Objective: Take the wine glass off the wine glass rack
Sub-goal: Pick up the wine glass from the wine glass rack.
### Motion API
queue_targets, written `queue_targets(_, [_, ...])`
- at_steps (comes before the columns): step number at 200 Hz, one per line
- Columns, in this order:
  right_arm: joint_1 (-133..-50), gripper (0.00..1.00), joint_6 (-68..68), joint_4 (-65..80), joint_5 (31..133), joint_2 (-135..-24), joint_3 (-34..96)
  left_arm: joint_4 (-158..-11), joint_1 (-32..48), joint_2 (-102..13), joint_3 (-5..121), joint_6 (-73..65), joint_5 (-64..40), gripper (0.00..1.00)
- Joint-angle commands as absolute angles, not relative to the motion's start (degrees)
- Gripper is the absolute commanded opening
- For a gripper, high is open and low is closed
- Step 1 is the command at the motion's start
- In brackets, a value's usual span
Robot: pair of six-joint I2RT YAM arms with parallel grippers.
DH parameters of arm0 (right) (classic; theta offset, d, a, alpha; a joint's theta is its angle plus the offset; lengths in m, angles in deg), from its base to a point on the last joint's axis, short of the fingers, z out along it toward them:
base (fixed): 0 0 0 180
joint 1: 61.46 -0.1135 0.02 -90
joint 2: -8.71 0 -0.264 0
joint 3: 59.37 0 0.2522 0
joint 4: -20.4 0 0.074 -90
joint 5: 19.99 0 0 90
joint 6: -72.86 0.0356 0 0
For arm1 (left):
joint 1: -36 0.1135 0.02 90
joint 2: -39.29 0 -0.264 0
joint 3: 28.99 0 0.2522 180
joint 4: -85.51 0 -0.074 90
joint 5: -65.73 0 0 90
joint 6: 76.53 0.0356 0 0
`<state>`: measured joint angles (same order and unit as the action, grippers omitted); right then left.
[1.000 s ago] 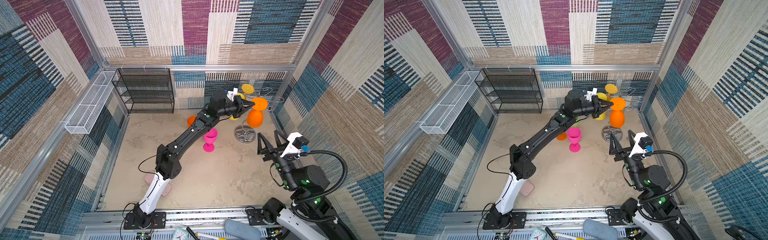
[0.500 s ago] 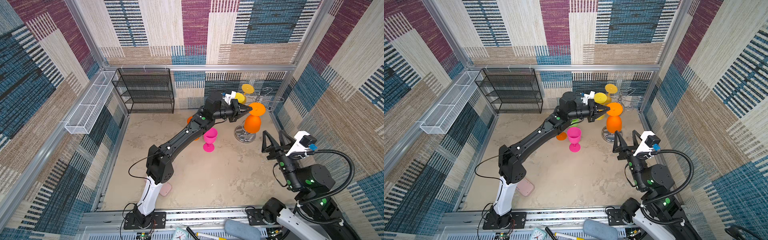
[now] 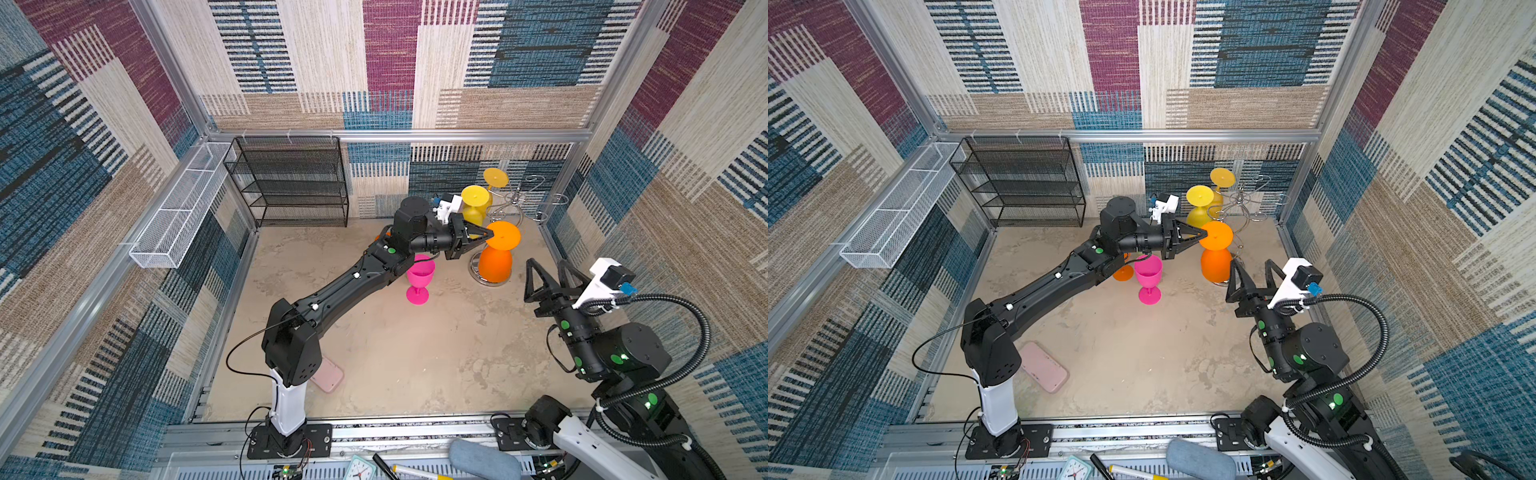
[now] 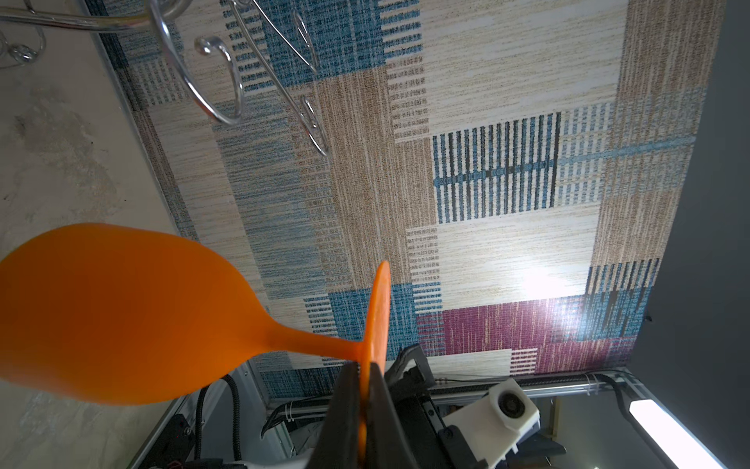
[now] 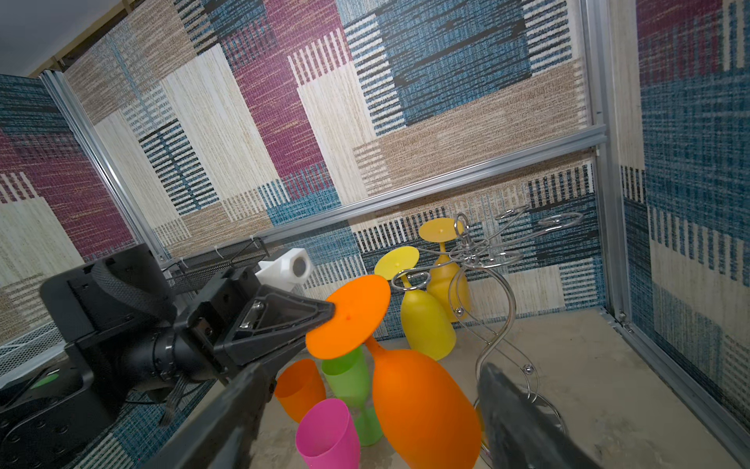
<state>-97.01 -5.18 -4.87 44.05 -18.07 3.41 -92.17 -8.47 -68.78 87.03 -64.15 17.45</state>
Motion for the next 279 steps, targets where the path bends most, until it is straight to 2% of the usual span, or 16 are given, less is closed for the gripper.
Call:
queue_targets(1, [-97.06,0.83,-3.72,-6.02,44.76,-19.04,4.55,-94.88,-8.34,-65.65,84.71,-59.6,20.27,0.0])
queue_targets(56, [-97.06,0.83,-1.77,-8.25,46.37,-21.11,7.22,-94.9,-5.49,-56.42,72.64,-55.26,22.17,0.0])
queue_targets(92, [-97.06,0.83,1.07,-10.18,48.82,-24.22,9.41,-88.29,-3.61,-50.79,68.98,-46.89,22.35,0.0])
queue_targets(134, [-97.06,0.83,6.06,-13.95,51.88,-30.08,14.2,-70.96,-2.76,-46.79,73.78,-27.05,17.93,0.0])
queue_targets(177, [-97.06,0.84,12.12,-14.17,54.65,-33.45,16.61,-57.23,-2.89,-44.6,80.39,-5.0,4.72,0.0])
queue_targets(209, [-97.04,0.85,14.81,-13.24,56.06,-35.92,17.38,-58.54,-2.98,-43.2,78.41,5.24,-1.93,0.0])
queue_targets(279, [-96.97,0.85,20.54,-14.6,60.42,-43.19,22.28,-71.83,-5.42,-37.3,67.47,25.06,-9.61,0.0])
